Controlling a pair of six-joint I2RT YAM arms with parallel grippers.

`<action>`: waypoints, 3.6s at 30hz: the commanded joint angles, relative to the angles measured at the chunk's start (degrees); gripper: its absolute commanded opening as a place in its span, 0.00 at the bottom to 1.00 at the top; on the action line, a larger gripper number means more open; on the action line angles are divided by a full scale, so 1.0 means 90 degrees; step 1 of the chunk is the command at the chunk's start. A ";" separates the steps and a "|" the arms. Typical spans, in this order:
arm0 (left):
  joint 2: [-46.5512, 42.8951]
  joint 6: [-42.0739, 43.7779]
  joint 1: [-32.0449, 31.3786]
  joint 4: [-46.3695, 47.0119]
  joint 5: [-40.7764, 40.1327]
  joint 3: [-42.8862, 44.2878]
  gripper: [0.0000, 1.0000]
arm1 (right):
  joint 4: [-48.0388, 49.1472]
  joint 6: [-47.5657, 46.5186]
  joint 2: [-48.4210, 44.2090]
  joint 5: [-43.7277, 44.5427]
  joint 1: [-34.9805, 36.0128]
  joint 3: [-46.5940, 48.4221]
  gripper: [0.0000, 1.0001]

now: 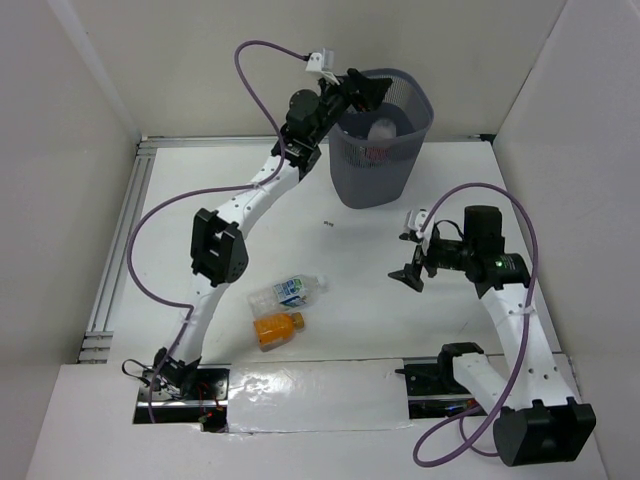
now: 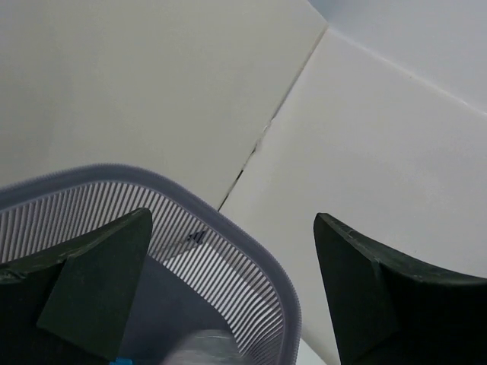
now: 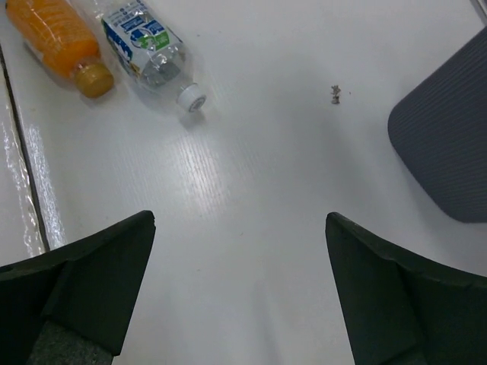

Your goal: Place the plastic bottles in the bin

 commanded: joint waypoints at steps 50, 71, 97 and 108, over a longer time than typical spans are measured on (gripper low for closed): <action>-1.2013 0.1841 0.0095 -0.6183 0.2776 -1.0055 1.00 | 0.1127 -0.0347 0.6046 0.1098 0.3515 0.5569 0.07; -0.6810 0.1744 -0.2160 -0.7256 -0.0660 -0.8259 1.00 | 0.2738 0.3130 0.5898 0.3596 0.1014 0.7017 0.10; -0.4113 0.1207 -0.3206 -0.8838 -0.1177 -0.7800 0.96 | 0.2591 0.3648 0.4259 0.1155 -0.0802 0.5182 1.00; -0.4376 0.1353 -0.3138 -0.9355 -0.1686 -0.6044 0.19 | 0.2623 0.2899 0.3108 -0.1088 -0.1623 0.4010 0.79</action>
